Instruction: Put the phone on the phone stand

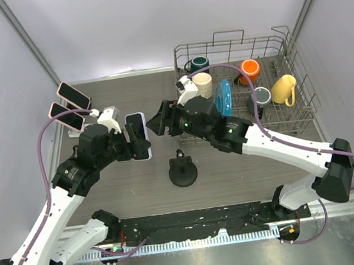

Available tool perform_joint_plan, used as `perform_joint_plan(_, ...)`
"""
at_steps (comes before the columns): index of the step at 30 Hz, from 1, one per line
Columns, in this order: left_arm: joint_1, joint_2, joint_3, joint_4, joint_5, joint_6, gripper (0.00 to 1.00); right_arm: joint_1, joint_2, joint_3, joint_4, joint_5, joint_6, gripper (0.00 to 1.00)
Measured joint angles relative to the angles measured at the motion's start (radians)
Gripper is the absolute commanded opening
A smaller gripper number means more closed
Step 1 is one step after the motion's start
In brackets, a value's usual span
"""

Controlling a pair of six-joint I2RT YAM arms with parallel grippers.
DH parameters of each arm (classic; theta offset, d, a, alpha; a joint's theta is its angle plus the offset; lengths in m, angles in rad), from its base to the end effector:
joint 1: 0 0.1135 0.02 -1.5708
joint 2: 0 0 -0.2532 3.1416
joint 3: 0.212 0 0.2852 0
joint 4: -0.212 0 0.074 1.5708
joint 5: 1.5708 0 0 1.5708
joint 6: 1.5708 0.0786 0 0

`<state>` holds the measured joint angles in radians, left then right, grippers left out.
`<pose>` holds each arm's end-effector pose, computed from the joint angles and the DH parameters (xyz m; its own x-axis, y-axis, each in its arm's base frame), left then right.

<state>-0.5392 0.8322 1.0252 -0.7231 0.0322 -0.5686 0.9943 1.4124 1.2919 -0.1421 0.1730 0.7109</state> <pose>0.2075 -0.1271 0.3360 -0.6548 -0.2354 -0.7182 0.2189 0.8505 -0.4783 0.2350 0.3366 0.3503 -0.5870 0.2764 -0.7610 -0.4648 0.6545 0.5963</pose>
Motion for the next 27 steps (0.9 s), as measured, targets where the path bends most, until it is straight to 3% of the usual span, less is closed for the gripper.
perform_joint_plan(6,-0.002,0.003,-0.005,0.008,0.027,0.0,0.0,0.002,0.002,0.0,0.045,-0.014,0.006,0.63)
perform_joint_plan(11,-0.002,0.003,-0.005,0.014,0.047,0.001,0.0,0.008,0.084,0.0,0.066,-0.041,0.019,0.52)
perform_joint_plan(15,-0.002,0.003,-0.005,0.001,0.052,0.0,0.0,0.013,0.128,0.003,0.085,-0.073,0.029,0.37)
perform_joint_plan(16,-0.002,0.003,-0.005,-0.001,0.053,0.0,0.0,0.013,0.134,0.007,0.089,-0.087,0.029,0.19)
perform_joint_plan(17,-0.002,0.003,-0.005,0.0,0.057,0.0,0.04,0.013,0.138,0.012,0.092,-0.1,0.027,0.05)
perform_joint_plan(18,-0.002,0.003,-0.005,0.0,0.061,0.0,0.29,0.013,0.14,0.014,0.104,-0.119,0.027,0.01)
perform_joint_plan(20,-0.002,0.002,-0.003,-0.002,0.063,-0.004,0.59,0.015,0.141,0.017,0.121,-0.138,0.015,0.01)
perform_joint_plan(21,-0.002,-0.005,-0.002,-0.005,0.063,-0.006,0.81,0.015,0.138,0.016,0.127,-0.15,0.006,0.01)
perform_joint_plan(23,-0.001,-0.025,0.0,-0.007,0.065,-0.011,0.87,0.012,0.124,0.0,0.157,-0.18,-0.014,0.01)
perform_joint_plan(27,-0.001,-0.108,0.008,0.032,0.165,-0.029,0.86,-0.031,0.004,-0.143,0.211,-0.314,-0.057,0.01)
